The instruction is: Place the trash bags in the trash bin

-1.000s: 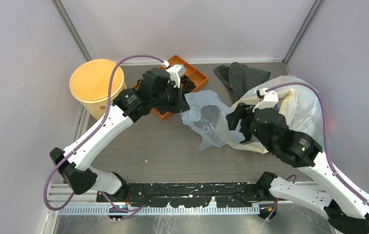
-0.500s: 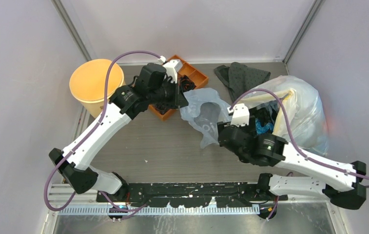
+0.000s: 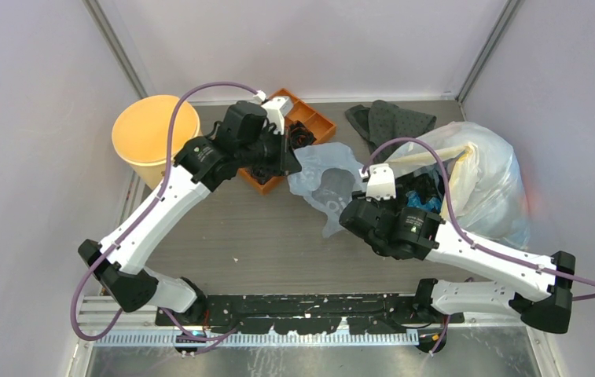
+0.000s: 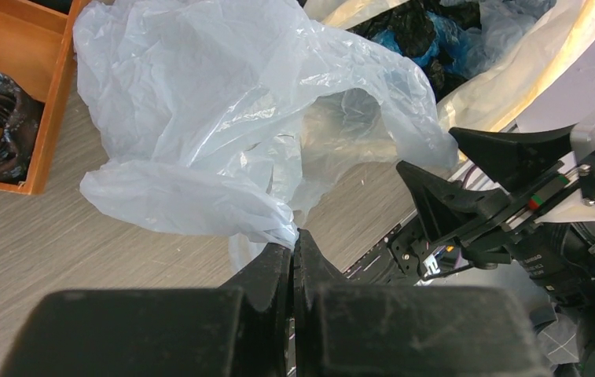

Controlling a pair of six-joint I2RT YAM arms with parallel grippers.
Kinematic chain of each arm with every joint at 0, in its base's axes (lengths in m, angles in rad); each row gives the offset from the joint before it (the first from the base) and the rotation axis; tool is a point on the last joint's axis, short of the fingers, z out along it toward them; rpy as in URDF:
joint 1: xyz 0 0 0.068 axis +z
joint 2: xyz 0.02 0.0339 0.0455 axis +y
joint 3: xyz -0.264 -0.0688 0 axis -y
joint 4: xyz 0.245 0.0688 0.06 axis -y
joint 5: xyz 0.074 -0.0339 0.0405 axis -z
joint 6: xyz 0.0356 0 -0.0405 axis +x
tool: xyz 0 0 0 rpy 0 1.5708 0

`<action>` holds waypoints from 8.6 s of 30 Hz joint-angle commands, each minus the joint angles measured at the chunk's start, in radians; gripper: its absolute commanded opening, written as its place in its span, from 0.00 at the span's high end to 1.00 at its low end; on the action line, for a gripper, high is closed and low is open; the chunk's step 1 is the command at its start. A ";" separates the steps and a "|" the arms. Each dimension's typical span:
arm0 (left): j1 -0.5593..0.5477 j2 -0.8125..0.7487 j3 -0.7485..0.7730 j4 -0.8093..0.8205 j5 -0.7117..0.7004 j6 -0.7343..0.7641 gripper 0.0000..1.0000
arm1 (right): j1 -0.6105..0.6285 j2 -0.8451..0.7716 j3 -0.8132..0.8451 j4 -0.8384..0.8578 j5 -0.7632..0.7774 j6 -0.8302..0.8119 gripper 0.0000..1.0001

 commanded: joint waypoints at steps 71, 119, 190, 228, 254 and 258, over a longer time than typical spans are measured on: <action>-0.025 -0.109 0.027 0.184 -0.153 0.138 0.99 | -0.684 0.003 0.405 0.341 -0.883 -0.187 0.99; -0.039 -0.165 0.006 0.332 -0.102 0.190 0.99 | -0.713 -0.014 0.529 0.337 -0.872 -0.162 0.99; -0.064 -0.226 -0.251 0.151 -0.034 0.041 0.99 | -0.537 -0.153 0.268 0.123 -0.674 -0.170 0.69; -0.105 -0.278 -0.190 0.064 -0.062 0.078 0.99 | -0.108 0.360 -0.178 1.445 -0.490 -0.316 0.99; -0.105 -0.265 -0.172 0.215 0.229 0.065 1.00 | -0.261 0.577 -0.052 1.580 -0.617 -0.244 0.99; -0.105 -0.372 -0.247 0.238 0.190 0.045 0.99 | -0.289 0.650 0.012 1.495 -0.560 -0.133 0.99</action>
